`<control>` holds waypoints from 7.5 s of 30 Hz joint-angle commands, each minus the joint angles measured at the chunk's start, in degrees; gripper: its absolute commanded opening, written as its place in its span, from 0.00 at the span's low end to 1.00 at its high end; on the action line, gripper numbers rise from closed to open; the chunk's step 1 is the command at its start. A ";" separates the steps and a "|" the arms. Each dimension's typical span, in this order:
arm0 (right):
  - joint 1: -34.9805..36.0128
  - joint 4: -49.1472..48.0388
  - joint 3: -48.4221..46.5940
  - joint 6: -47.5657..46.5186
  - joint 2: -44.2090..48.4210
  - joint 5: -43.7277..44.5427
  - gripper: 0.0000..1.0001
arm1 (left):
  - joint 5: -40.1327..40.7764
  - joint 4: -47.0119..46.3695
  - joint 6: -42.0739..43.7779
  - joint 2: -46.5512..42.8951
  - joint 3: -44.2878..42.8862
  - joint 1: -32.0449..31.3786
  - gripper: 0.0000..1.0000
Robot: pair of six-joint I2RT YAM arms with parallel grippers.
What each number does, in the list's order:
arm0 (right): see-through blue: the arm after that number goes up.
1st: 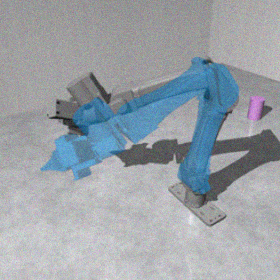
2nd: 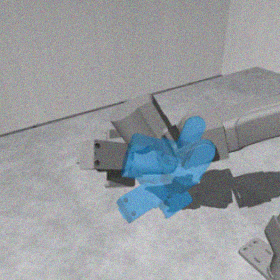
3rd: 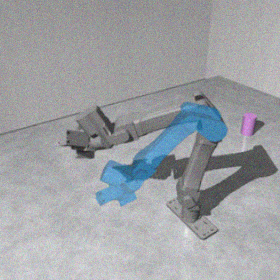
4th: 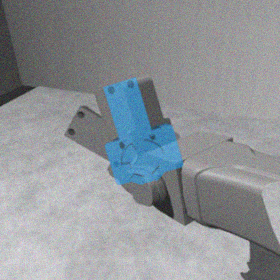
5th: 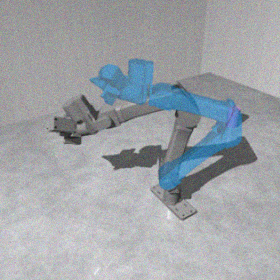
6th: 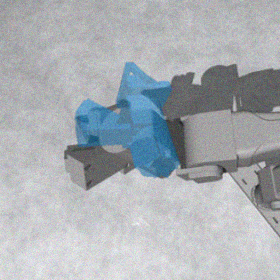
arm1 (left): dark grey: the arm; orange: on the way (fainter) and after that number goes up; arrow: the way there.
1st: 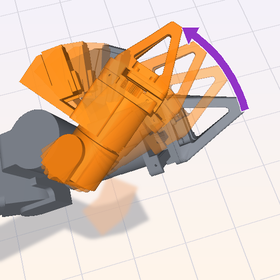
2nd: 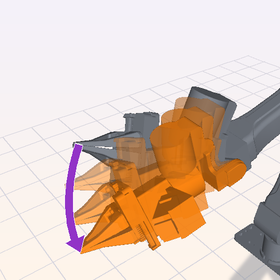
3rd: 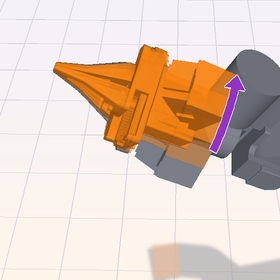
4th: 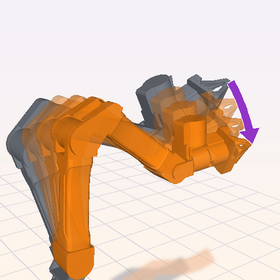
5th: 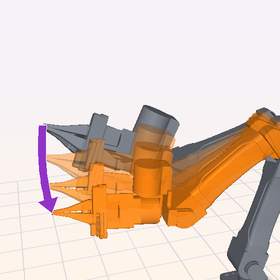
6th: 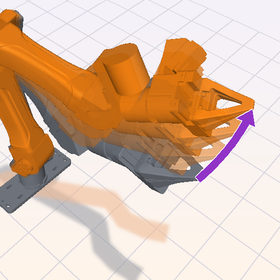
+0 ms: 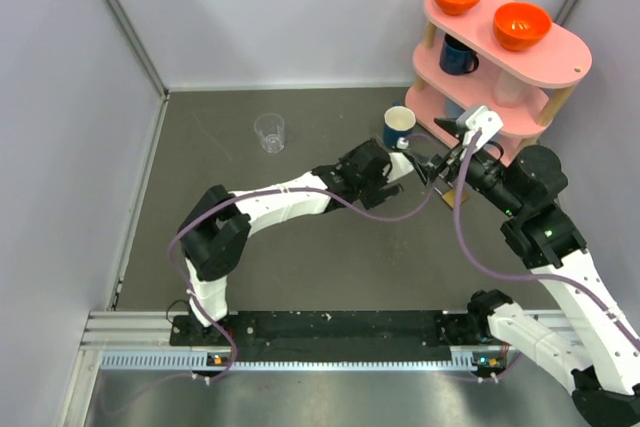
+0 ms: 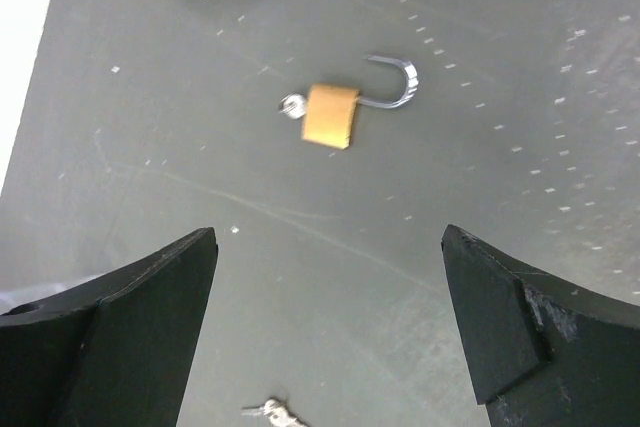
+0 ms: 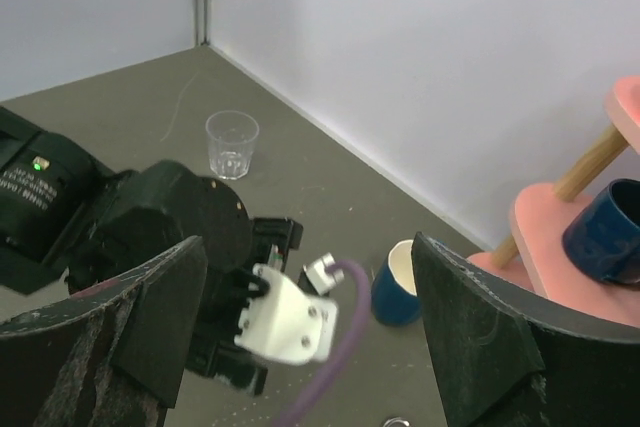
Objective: Unlock with the key
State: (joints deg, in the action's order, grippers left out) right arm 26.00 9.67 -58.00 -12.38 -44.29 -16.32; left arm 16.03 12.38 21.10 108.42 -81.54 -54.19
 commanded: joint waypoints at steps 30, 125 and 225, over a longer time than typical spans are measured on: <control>-2.87 11.49 1.04 -14.59 -13.97 2.87 0.81 | -19.19 6.24 -2.30 -50.57 29.58 34.68 0.99; 15.40 17.50 -38.17 -5.99 -72.96 -4.59 0.77 | -38.00 5.37 -8.36 -66.85 39.09 52.17 0.99; 14.78 23.81 -40.44 18.62 -66.90 -3.72 0.00 | -53.64 8.53 -7.21 -55.96 29.25 53.49 0.99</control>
State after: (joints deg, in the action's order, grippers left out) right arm 40.82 33.19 -99.66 3.68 -117.34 -19.57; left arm -34.41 21.12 13.43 48.31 -46.94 -0.78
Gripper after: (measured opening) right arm 0.007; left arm 0.990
